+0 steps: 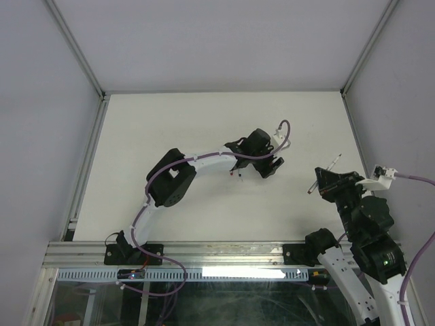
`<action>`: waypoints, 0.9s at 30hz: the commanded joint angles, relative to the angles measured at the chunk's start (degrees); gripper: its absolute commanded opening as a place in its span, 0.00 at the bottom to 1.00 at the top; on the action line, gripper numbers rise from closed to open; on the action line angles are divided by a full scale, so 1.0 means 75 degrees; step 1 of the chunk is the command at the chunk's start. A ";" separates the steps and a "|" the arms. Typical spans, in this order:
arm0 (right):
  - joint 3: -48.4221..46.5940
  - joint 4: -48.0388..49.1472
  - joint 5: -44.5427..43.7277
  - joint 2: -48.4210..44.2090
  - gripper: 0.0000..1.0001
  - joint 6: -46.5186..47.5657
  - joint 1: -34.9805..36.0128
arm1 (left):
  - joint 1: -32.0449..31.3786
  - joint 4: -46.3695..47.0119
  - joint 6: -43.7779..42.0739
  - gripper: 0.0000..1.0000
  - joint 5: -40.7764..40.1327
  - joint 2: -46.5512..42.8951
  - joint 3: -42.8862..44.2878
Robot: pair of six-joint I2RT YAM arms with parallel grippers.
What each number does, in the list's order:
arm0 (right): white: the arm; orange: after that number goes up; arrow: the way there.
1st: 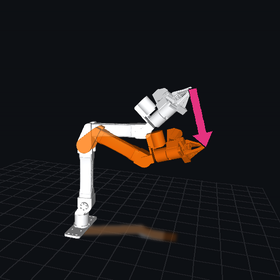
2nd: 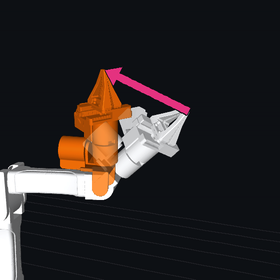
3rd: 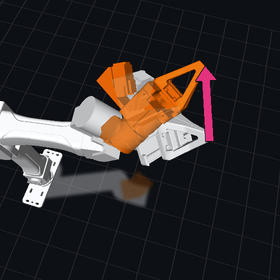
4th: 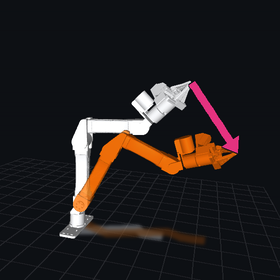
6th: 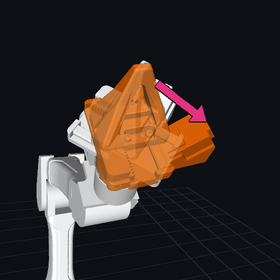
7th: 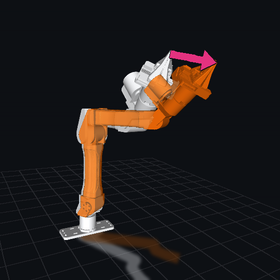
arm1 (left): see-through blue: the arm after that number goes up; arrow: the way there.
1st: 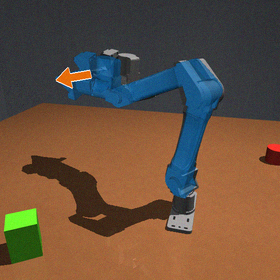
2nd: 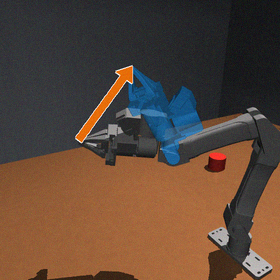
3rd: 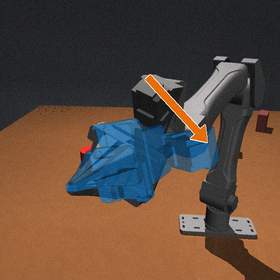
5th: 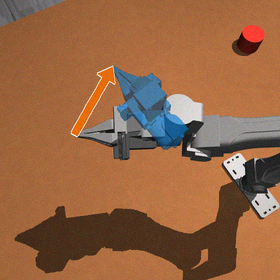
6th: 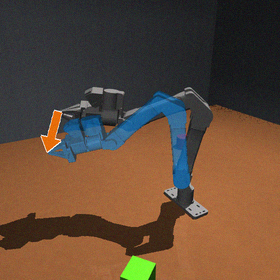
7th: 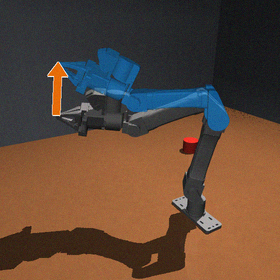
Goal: Insert the pens into the pen caps
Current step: Pick up the pen cap from the center of the board.
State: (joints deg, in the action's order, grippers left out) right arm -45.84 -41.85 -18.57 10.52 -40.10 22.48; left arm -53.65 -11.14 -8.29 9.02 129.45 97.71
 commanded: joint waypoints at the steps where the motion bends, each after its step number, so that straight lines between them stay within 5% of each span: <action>1: -0.0230 0.0163 0.0069 0.0192 0.01 0.0100 -0.0031 | -0.0077 0.0315 -0.0397 0.70 -0.0205 0.0173 0.0489; 16: -0.0110 0.0165 0.0213 0.0256 0.01 -0.0019 -0.0025 | -0.0092 0.0228 -0.0122 0.69 0.0016 0.0692 0.0819; 27: -0.0063 0.0157 0.0324 0.0337 0.01 -0.0050 -0.0027 | -0.0092 0.0222 0.0166 0.56 -0.0115 0.0962 0.0864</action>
State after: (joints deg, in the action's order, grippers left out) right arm -45.84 -42.09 -17.02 12.05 -40.23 22.48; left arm -53.65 -10.41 -8.45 7.49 135.00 102.43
